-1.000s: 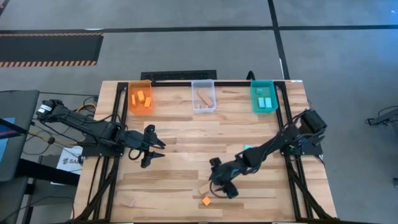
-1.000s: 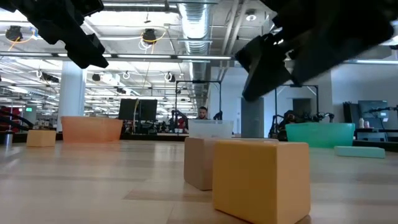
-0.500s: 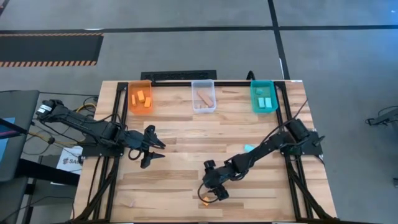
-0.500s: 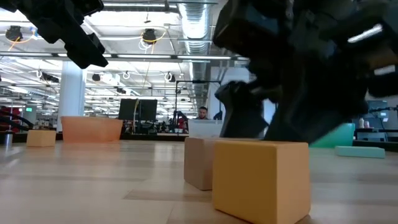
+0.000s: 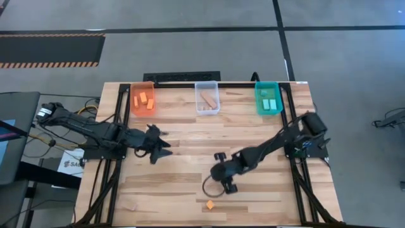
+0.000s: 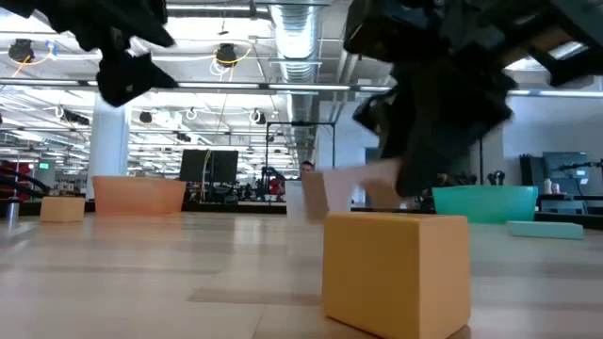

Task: Sort & place blocks by color
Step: Put the brown arch block into the transparent bin

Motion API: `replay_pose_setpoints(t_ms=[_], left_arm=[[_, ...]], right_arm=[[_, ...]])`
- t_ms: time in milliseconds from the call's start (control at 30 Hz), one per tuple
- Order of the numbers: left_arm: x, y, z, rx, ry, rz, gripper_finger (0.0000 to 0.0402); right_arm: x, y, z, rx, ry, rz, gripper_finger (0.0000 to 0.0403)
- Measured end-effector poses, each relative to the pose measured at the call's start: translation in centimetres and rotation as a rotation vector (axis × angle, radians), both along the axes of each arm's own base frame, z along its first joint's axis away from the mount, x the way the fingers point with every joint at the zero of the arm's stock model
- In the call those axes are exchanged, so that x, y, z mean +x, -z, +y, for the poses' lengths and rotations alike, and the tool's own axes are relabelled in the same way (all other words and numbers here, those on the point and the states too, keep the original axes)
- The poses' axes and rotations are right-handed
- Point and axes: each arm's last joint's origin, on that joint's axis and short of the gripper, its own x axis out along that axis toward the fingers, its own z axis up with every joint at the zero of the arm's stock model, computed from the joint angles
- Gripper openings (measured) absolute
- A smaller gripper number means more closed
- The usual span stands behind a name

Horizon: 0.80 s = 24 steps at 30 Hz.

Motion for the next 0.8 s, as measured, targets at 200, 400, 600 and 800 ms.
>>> replay_pose_setpoints(t_ms=[200, 400, 600, 800], left_arm=[[0.4, 0.0, 1.5, -0.254, -0.119, 0.025, 0.0223], [1.5, -0.3, 2.8, -0.576, -0.156, -0.177, 0.0223], [1.4, 1.5, 4.1, -0.789, -0.257, -0.33, 0.0223], [2.2, 2.5, 4.4, -0.784, -0.304, -0.389, 0.0223]], right_arm=[[-0.5, -5.0, -3.9, 0.01, 0.076, -0.103, 0.0108], [-1.1, -8.6, -7.1, -0.079, 0.198, -0.248, 0.0108], [-0.8, -10.3, -9.6, -0.199, 0.282, -0.371, 0.0108], [0.1, -10.6, -11.0, -0.245, 0.274, -0.456, 0.0108]])
